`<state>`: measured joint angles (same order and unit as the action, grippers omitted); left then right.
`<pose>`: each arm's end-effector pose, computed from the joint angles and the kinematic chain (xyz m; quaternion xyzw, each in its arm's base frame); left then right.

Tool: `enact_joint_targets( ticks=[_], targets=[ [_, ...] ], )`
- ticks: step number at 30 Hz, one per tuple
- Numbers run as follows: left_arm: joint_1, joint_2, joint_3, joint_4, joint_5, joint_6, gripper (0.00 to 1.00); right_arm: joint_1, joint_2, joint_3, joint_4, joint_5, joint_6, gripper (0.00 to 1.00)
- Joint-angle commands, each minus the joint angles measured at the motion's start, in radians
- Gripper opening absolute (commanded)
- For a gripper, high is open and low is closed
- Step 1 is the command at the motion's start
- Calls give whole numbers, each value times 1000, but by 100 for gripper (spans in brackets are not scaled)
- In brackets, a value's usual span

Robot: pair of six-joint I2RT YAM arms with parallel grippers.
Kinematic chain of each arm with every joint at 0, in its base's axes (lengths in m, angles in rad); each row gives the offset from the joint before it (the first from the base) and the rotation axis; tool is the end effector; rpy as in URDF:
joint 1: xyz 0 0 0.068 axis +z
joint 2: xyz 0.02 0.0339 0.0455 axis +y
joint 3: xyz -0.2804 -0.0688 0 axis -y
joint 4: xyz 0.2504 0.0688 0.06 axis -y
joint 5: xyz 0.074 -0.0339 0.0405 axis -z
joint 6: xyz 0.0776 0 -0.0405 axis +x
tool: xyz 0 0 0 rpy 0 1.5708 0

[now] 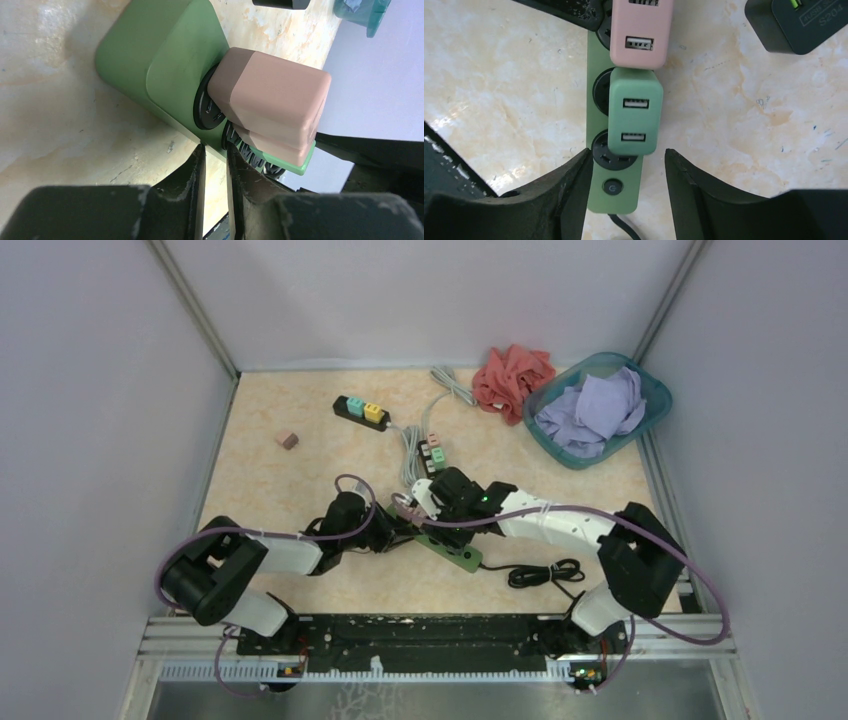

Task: Insert the plug
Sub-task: Insert the plug into the socket.

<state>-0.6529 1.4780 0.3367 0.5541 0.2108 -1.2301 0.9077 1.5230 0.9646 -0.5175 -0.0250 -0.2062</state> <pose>0.2107 -0.1815 0.1070 -0.2019 0.8545 -0.4342 0.2014 0.1971 0.2555 0.1784 -0.5151 0.8213 0.0955 0.2258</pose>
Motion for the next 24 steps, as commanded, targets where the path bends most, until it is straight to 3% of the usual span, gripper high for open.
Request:
enact_joint_targets(
  ticks=[1, 24],
  targets=[
    [-4, 30, -8, -80, -77, 43, 25, 2, -91, 78, -41, -15, 17, 55],
    [-4, 7, -18, -86, -86, 44, 25, 0, 44, 187, 21, 16, 59, 43]
  ],
)
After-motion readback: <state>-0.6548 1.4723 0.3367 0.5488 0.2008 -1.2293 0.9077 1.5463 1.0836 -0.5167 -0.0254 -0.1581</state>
